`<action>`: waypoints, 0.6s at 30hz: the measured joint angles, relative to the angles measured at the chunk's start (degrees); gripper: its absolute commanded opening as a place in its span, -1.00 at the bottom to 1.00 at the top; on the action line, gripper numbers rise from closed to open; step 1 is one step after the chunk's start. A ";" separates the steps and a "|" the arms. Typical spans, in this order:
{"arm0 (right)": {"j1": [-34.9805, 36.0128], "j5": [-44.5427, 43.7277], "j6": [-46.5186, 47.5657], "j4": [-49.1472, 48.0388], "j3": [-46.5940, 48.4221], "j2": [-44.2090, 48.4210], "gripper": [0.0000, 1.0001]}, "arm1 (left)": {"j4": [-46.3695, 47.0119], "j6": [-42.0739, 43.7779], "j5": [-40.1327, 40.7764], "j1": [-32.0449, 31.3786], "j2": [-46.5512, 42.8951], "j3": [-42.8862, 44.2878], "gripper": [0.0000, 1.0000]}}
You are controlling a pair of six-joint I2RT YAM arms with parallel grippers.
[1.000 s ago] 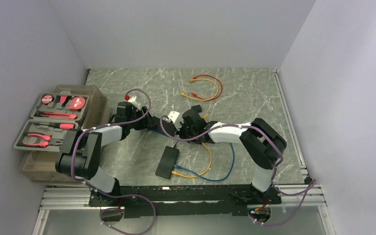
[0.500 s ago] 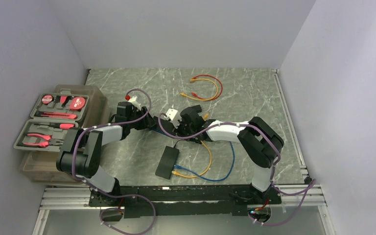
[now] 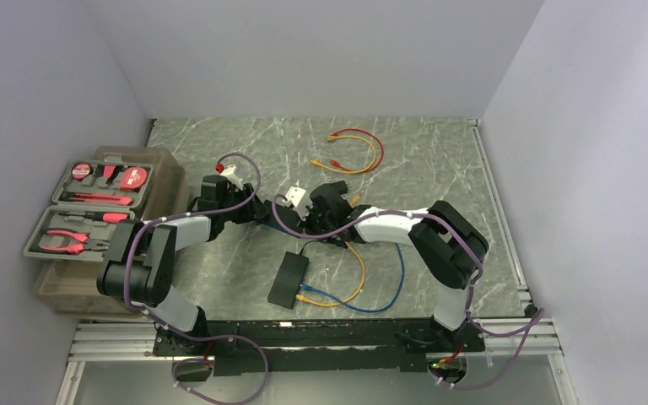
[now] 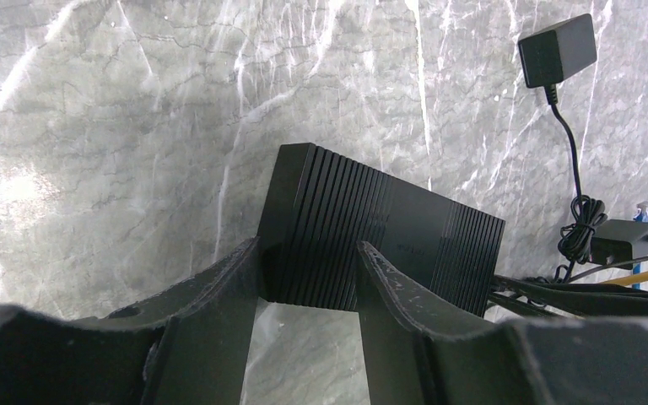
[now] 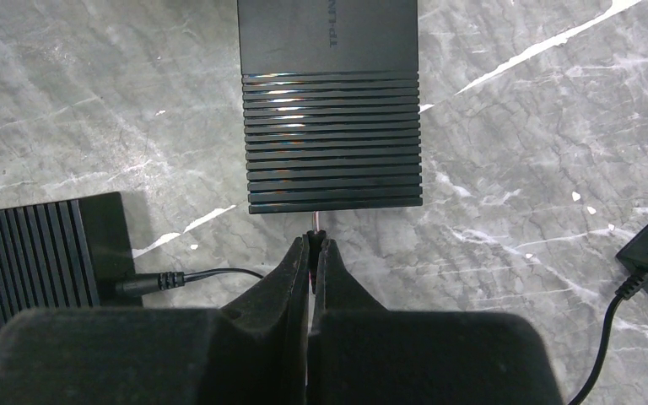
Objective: Insert the plug into the switch port
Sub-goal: Adjust the switch port at the center of the board.
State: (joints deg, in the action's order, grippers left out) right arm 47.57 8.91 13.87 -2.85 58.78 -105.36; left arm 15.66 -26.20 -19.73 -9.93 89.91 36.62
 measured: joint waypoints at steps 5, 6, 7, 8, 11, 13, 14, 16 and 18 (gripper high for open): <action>0.00 -0.57 0.02 0.26 0.52 0.00 -1.00 | 0.39 0.02 0.00 0.13 0.00 -0.02 -0.03; 0.00 -0.85 0.02 0.37 0.68 0.00 -1.00 | 0.48 0.04 0.00 0.13 0.00 -0.02 -0.04; 0.00 -0.98 0.04 0.48 0.79 0.00 -1.00 | 0.59 0.02 0.00 0.15 0.00 -0.02 -0.04; 0.00 -1.01 0.04 0.68 0.96 0.00 -1.00 | 0.66 0.02 0.00 0.15 0.02 -0.02 -0.04; 0.07 -1.18 0.07 1.51 1.40 -0.02 -1.00 | 0.87 0.02 -0.02 0.22 0.15 -0.04 -0.04; 0.17 -1.18 0.07 1.97 1.68 -0.20 -1.00 | 0.94 0.02 -0.13 0.22 0.35 -0.04 -0.04; 0.26 -1.22 0.09 2.23 1.86 -0.42 -1.00 | 0.94 0.02 -0.13 0.22 0.42 -0.04 -0.04; 0.37 -1.38 0.09 2.45 2.14 -0.85 -1.00 | 1.03 0.04 -0.15 0.28 0.46 -0.04 -0.04; 0.44 -1.42 0.09 2.47 2.25 -1.20 -1.00 | 1.05 0.04 -0.17 0.33 0.46 -0.07 -0.05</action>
State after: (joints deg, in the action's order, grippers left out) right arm 48.01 7.49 13.96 -0.38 61.04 -106.56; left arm 16.71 -26.15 -19.90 -9.61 90.37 36.56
